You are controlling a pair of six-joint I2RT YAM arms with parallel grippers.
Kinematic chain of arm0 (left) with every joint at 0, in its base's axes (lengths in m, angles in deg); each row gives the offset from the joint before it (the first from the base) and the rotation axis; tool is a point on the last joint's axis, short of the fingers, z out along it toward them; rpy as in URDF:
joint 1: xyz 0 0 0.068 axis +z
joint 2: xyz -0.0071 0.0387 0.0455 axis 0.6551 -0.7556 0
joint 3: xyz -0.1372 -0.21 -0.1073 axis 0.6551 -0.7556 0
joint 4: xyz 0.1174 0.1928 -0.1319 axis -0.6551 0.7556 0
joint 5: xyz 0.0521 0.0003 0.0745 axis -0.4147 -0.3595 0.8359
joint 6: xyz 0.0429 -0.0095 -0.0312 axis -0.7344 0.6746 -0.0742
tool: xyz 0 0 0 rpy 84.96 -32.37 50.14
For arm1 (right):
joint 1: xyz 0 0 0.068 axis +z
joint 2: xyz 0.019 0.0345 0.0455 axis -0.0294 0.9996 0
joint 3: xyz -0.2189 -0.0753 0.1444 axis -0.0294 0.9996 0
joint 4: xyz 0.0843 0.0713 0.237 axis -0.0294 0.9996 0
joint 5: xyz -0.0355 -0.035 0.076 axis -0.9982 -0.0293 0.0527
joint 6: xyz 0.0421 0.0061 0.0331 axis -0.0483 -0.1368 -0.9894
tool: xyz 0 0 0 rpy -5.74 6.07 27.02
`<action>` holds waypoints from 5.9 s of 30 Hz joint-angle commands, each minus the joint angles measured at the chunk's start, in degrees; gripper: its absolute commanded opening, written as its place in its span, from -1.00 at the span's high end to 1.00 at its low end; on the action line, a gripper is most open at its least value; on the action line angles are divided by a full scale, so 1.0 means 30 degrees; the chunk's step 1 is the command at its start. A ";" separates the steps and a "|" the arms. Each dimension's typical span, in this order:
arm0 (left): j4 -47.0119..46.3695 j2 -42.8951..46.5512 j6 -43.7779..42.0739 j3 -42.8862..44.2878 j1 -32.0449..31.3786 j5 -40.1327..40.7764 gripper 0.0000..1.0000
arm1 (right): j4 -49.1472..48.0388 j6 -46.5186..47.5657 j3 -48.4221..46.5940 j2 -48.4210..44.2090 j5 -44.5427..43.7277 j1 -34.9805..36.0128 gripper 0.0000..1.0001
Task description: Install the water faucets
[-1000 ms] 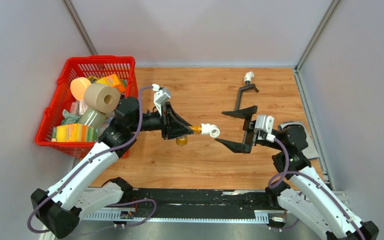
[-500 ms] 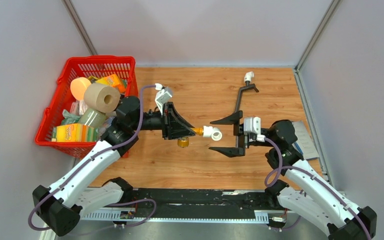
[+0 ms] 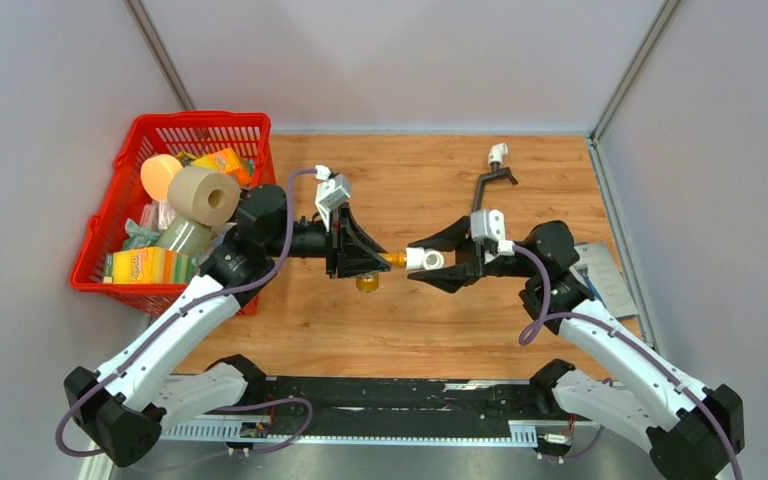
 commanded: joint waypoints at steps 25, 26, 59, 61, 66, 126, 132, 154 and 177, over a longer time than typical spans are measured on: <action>-1.1709 0.4149 -3.4722 -1.0247 -0.7990 2.1634 1.00 | 0.0761 -1.8744 -0.5399 0.9331 -0.0441 -0.1648 0.70; -1.1391 0.4236 -3.4081 -1.0219 -0.7962 2.1575 1.00 | 0.0179 -1.8656 -0.5340 0.9098 -0.0471 -0.1735 0.54; -0.2830 -0.0185 -0.5426 -0.0495 0.2497 -0.1328 1.00 | 0.1901 0.5506 -0.2266 0.0835 0.0674 -0.2180 -0.82; -0.3271 -0.0421 -0.4604 -0.0318 0.2468 -0.1976 1.00 | 0.1959 0.6857 -0.2001 0.0630 0.0264 -0.1738 -0.87; -0.3798 -0.0391 -0.3696 -0.0199 0.2468 -0.2769 1.00 | 0.2135 0.7564 -0.2262 0.1330 0.0759 -0.1357 -0.84; -0.2250 0.4413 -1.5858 -0.4538 -0.4602 1.7402 1.00 | 0.3337 -0.6092 -0.5518 0.4004 -0.2607 -0.3904 -1.00; -0.1688 0.3858 -1.0325 -0.3277 -0.0995 1.0185 0.99 | 0.1317 -0.4947 -0.3730 0.1920 -0.2349 -0.3875 -1.00; -0.7255 -0.0098 -0.0355 -0.1225 0.1443 0.0306 1.00 | 0.2604 0.1120 -0.2995 0.1331 0.0172 -0.2557 -0.97; -0.1752 0.1657 -1.1568 -0.0813 -0.0985 0.5300 0.99 | 0.2164 -0.4762 -0.4633 0.2532 0.1463 -0.2175 1.00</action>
